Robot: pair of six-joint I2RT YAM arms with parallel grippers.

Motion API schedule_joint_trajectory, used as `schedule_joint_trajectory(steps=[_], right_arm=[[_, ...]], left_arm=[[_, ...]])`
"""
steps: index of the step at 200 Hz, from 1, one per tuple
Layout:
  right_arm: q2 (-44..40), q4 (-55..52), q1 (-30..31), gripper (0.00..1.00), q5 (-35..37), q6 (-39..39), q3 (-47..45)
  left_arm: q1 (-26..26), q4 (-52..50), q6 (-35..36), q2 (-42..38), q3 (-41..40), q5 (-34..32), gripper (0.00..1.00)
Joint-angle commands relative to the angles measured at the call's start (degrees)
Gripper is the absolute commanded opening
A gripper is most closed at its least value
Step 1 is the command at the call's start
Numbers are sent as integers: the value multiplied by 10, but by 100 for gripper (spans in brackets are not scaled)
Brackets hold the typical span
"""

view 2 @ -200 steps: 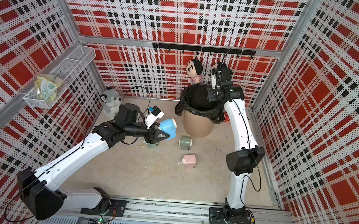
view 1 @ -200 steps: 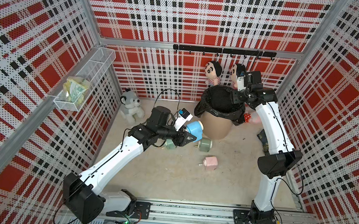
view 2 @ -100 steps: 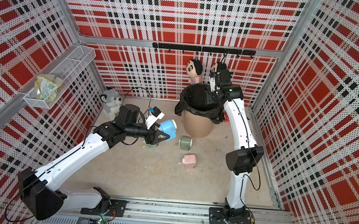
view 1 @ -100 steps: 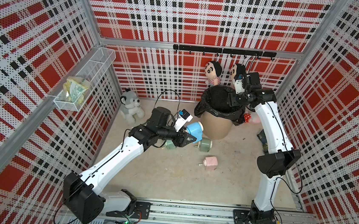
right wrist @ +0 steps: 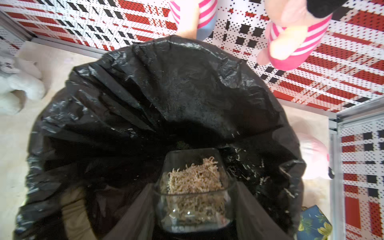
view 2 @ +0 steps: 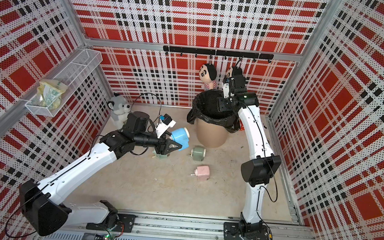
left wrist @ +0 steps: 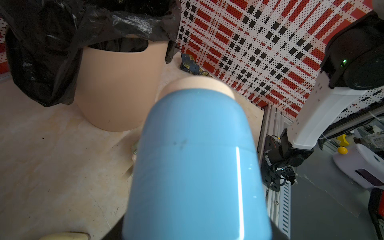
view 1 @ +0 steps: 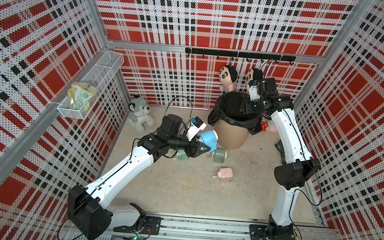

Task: Take out the pencil sharpener tray and clean the shavings
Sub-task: Pour the shavings into the trash bin.

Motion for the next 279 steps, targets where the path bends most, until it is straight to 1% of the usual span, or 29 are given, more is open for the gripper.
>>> schedule_joint_trajectory(steps=[1,26,42,68,93,131,151,167,190,230,247,279], right_arm=[[-16,37,-9,51,-72,30,-27],[-68,128,-21,51,-140,90,-127],[-103,198,-38,51,-181,147,-195],[-152,297,-79,51,-220,246,-282],[-169,327,-110,51,-245,310,-285],[-161,318,-125,52,-270,340,-231],[-160,333,-127,51,-286,368,-234],[-169,369,-128,51,-313,413,-265],[-193,446,-130,51,-348,499,-342],[-241,618,-131,51,-388,683,-488],[-257,675,-132,51,-391,742,-526],[-274,739,-133,51,-392,812,-560]], left_arm=[[3,24,-1,-3,-6,12,53],[3,25,-1,-4,-7,13,53],[4,26,0,-5,-8,13,53],[5,26,-1,-7,-7,14,53],[6,27,0,-8,-7,15,53],[8,28,-2,-7,-5,18,53],[8,28,0,-8,-7,16,53],[9,28,-1,-8,-6,16,53],[12,28,-1,-7,-6,19,53],[15,30,-1,-8,-6,25,53],[16,31,-2,-11,-7,24,53],[17,32,-1,-15,-9,24,54]])
